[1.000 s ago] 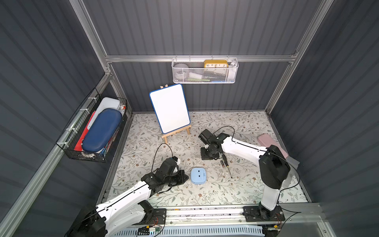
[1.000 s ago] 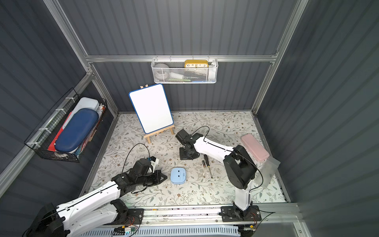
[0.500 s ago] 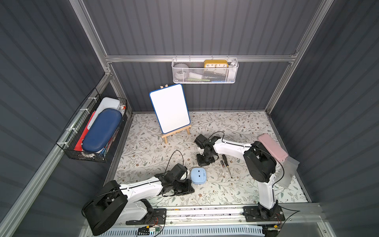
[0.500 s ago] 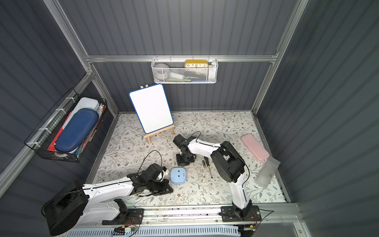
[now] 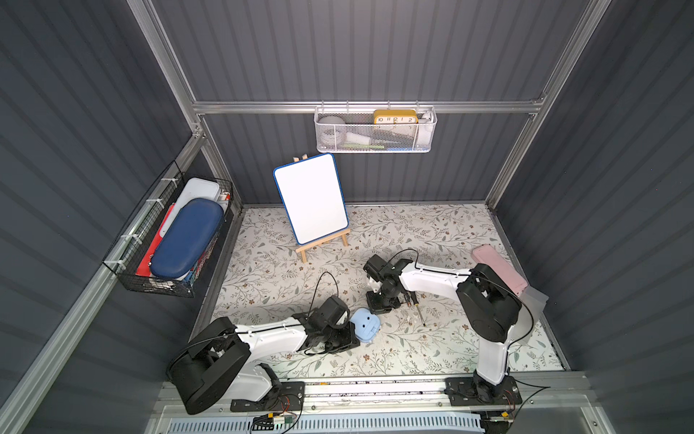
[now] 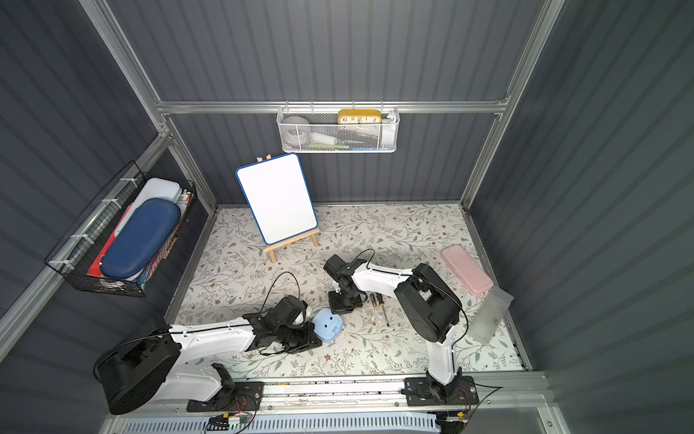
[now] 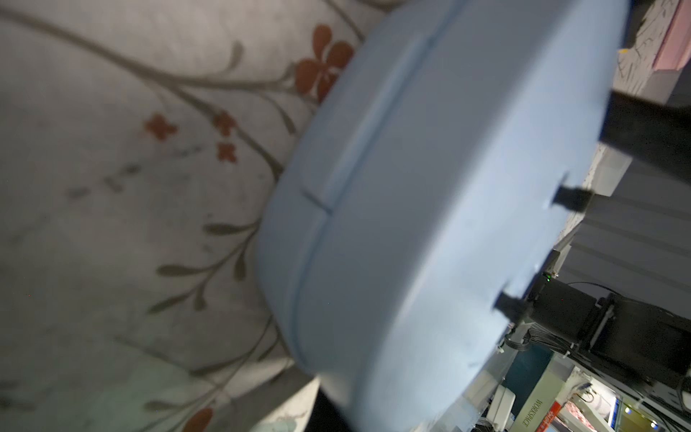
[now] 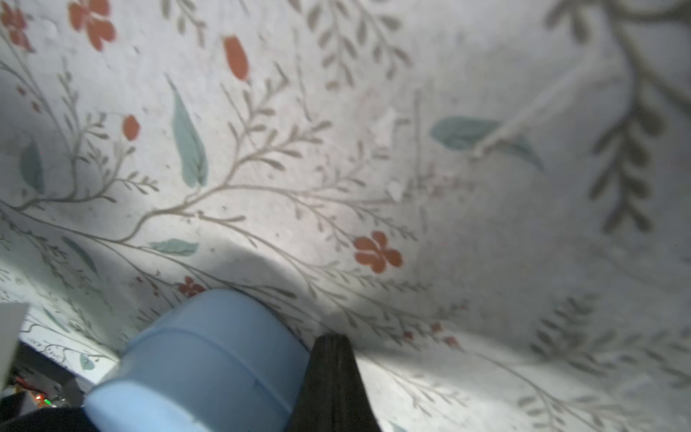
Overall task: Remove the battery from the alarm
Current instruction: Adjust the alarm at the center of the board.
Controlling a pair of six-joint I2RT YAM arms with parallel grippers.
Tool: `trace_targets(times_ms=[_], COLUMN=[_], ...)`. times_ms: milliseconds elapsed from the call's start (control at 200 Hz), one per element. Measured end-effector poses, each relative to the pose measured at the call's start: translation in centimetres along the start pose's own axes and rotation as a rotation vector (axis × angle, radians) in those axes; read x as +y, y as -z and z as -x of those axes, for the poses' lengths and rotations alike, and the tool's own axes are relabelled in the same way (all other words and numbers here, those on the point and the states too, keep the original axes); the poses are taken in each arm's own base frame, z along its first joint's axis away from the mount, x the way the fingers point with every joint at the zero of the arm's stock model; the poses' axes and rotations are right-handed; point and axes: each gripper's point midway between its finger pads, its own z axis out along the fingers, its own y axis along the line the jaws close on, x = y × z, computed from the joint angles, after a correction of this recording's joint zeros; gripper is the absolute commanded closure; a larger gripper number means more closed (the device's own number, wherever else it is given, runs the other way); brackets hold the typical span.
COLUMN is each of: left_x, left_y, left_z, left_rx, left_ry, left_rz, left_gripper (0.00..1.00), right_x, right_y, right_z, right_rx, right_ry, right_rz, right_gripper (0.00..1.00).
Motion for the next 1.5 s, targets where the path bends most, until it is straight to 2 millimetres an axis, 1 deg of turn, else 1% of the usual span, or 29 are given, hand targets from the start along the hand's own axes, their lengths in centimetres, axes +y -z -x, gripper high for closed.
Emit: trace_targets(times_ms=[110, 220, 360, 435, 505, 540, 585, 665, 685, 735, 755, 810, 850, 915, 955, 1021, 1086, 1181, 1246, 1371, 1496], left_x=[-0.2, -0.1, 0.5, 1.0, 1.4, 1.7, 1.9, 2.4, 2.4, 2.3, 2.3, 1.9, 1.6, 1.5, 1.6, 2.0, 2.5, 2.8, 2.9, 3.0, 2.9], left_y=[-0.2, -0.2, 0.4, 0.8, 1.3, 1.5, 1.8, 2.6, 2.9, 3.8, 4.3, 5.5, 6.4, 7.5, 7.9, 8.3, 8.3, 8.3, 8.4, 8.5, 8.5], left_z=[0.5, 1.2, 3.6, 4.8, 5.4, 5.4, 5.3, 4.8, 4.7, 4.5, 4.5, 4.5, 4.6, 4.8, 4.9, 5.0, 4.9, 4.9, 4.9, 5.0, 5.1], left_rx=[0.001, -0.015, -0.093, -0.133, -0.160, -0.168, -0.170, -0.174, -0.178, -0.195, -0.206, -0.240, -0.266, -0.305, -0.318, -0.330, -0.329, -0.331, -0.335, -0.339, -0.341], left_ry=[0.001, -0.006, -0.005, -0.006, -0.010, -0.013, -0.017, -0.017, -0.017, -0.021, -0.023, -0.035, -0.039, -0.039, -0.034, -0.020, -0.014, -0.010, -0.009, -0.008, -0.011], left_rz=[0.024, 0.032, 0.047, 0.063, 0.081, 0.094, 0.110, 0.133, 0.135, 0.137, 0.136, 0.128, 0.119, 0.118, 0.123, 0.142, 0.162, 0.178, 0.182, 0.183, 0.181], left_gripper=[1.00, 1.00, 1.00, 1.00, 1.00, 1.00, 1.00, 1.00, 1.00, 1.00, 0.97, 0.83, 0.74, 0.55, 0.50, 0.48, 0.48, 0.48, 0.48, 0.48, 0.48], right_x=[-1.1, -1.4, -0.2, 0.2, -0.1, -0.5, -1.0, -1.7, -1.7, -1.6, -1.4, -0.4, 0.5, 2.6, 3.8, 5.5, 6.2, 5.8, 5.2, 4.7, 5.1], right_y=[0.4, 0.7, 0.8, 0.7, 0.9, 1.1, 1.4, 2.6, 3.0, 4.0, 4.4, 5.5, 6.1, 6.8, 6.8, 6.3, 5.4, 4.0, 3.4, 3.2, 3.1], right_z=[-0.8, -1.5, -2.9, -3.4, -3.5, -3.5, -3.4, -3.0, -2.8, -2.3, -2.0, -1.0, -0.1, 1.6, 2.6, 3.9, 4.6, 4.6, 4.2, 3.6, 3.0], right_rx=[-0.007, -0.001, 0.023, 0.027, 0.022, 0.013, 0.000, -0.038, -0.051, -0.090, -0.102, -0.146, -0.168, -0.200, -0.213, -0.221, -0.210, -0.177, -0.151, -0.125, -0.105], right_ry=[-0.014, -0.024, -0.006, 0.011, 0.016, 0.014, 0.017, 0.029, 0.024, 0.036, 0.040, 0.050, 0.067, 0.097, 0.113, 0.132, 0.146, 0.147, 0.140, 0.140, 0.148], right_rz=[-0.030, -0.043, -0.020, -0.025, -0.046, -0.066, -0.098, -0.143, -0.145, -0.150, -0.146, -0.131, -0.121, -0.096, -0.081, -0.063, -0.066, -0.094, -0.118, -0.143, -0.132], right_gripper=[1.00, 1.00, 1.00, 1.00, 0.85, 0.72, 0.64, 0.40, 0.36, 0.31, 0.29, 0.23, 0.20, 0.16, 0.14, 0.09, 0.07, 0.06, 0.01, 0.01, 0.01])
